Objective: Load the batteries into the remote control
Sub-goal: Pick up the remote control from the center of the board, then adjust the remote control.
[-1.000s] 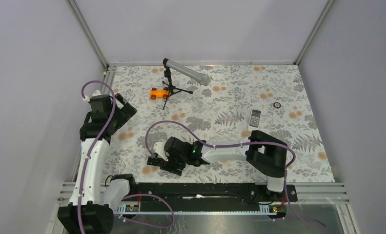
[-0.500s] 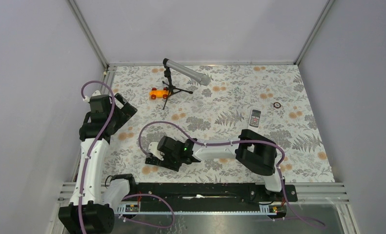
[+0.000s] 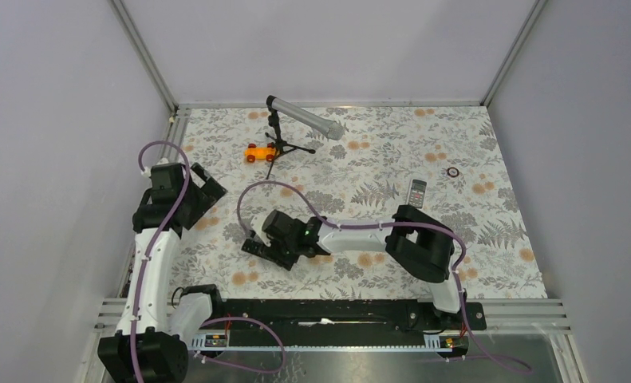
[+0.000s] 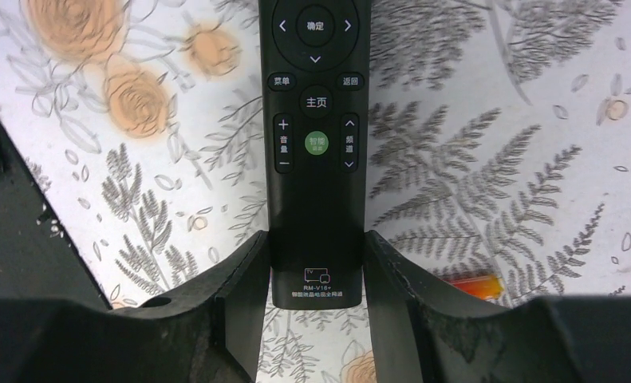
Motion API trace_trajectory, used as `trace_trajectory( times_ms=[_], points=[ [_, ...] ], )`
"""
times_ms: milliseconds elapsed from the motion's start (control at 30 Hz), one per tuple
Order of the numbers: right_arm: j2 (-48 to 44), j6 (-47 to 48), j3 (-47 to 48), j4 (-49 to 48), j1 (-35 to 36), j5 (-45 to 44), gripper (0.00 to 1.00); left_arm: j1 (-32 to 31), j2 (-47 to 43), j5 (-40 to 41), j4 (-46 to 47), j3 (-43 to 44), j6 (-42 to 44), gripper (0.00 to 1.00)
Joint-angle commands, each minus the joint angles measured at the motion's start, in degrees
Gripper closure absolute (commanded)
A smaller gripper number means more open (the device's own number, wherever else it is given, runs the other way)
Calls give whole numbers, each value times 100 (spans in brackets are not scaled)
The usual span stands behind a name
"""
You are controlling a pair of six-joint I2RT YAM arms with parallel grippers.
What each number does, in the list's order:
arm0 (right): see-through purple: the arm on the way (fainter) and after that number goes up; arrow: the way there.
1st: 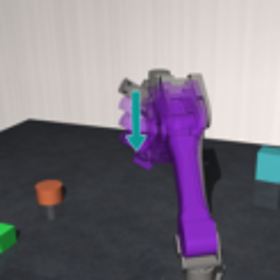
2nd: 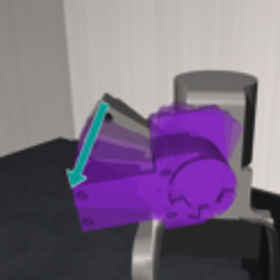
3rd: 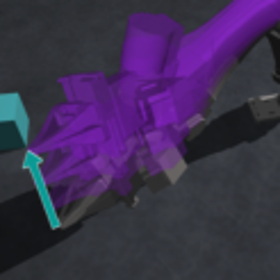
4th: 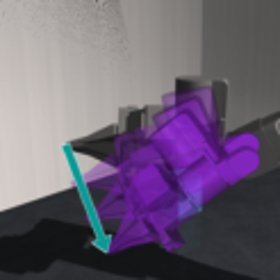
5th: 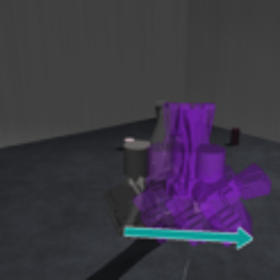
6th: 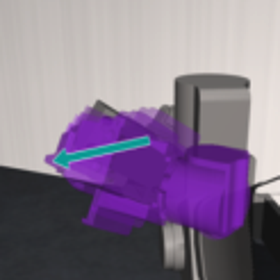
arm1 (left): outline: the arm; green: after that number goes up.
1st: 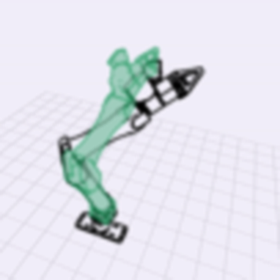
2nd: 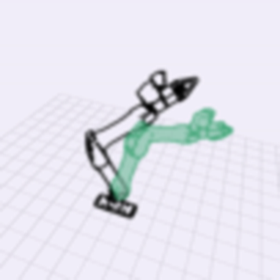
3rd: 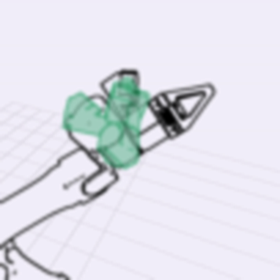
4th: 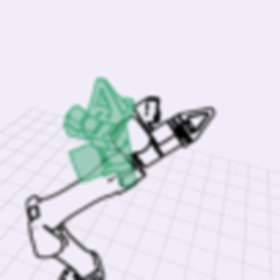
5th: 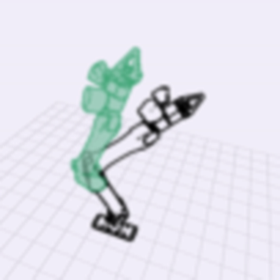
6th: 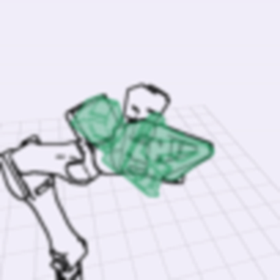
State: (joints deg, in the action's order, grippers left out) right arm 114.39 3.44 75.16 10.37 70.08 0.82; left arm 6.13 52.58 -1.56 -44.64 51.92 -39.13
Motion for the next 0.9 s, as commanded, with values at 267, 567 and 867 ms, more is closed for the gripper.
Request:
trace_trajectory(
  times_ms=[267, 567, 867],
  points=[
    [193, -1338, 845, -355, -854, 1471, 65, 29, 206, -1784, 694, -1588, -721, 1],
    [555, -1653, 1297, -352, -1118, 2178, 65, 20, 513, -2342, 2349, -2307, -1086, 14],
    [582, -2002, 1346, -671, -1464, 2900, 65, 20, 706, -2269, 2510, -2310, -967, 38]
  ],
)
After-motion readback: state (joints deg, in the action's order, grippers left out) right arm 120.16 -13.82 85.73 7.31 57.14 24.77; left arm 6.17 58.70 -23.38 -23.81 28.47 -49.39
